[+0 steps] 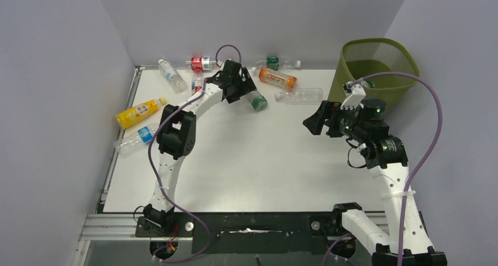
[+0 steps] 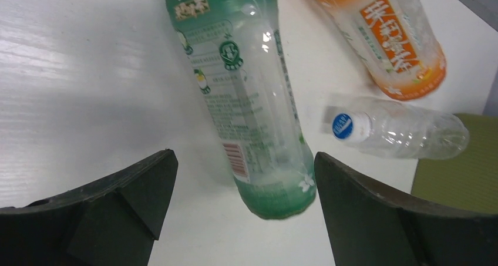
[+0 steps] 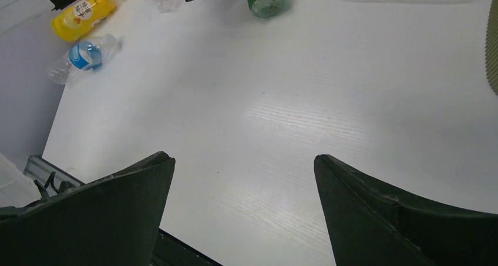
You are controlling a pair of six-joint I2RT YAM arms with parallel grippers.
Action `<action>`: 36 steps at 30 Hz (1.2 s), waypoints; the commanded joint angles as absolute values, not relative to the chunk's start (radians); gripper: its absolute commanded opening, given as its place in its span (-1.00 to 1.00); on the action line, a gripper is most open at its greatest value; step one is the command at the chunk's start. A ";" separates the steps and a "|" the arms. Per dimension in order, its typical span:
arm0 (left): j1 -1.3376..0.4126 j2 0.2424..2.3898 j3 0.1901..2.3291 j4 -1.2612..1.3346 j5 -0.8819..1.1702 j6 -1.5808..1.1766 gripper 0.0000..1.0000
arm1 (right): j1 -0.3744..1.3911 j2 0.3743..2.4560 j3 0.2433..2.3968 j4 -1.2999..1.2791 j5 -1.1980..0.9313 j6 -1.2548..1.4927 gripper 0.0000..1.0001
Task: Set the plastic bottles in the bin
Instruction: Pick up the plastic bottle at the center of the board.
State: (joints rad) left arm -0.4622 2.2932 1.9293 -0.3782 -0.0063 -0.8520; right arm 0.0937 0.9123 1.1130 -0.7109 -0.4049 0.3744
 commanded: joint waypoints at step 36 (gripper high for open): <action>-0.443 2.499 2.185 -0.466 -0.078 -0.869 0.14 | 0.166 0.898 0.931 -0.548 -0.441 0.410 0.82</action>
State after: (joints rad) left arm -0.4541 2.5763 2.2738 -0.5228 -0.0978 -0.8612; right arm 0.1528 0.8959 0.9459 -0.6132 -0.4286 0.4004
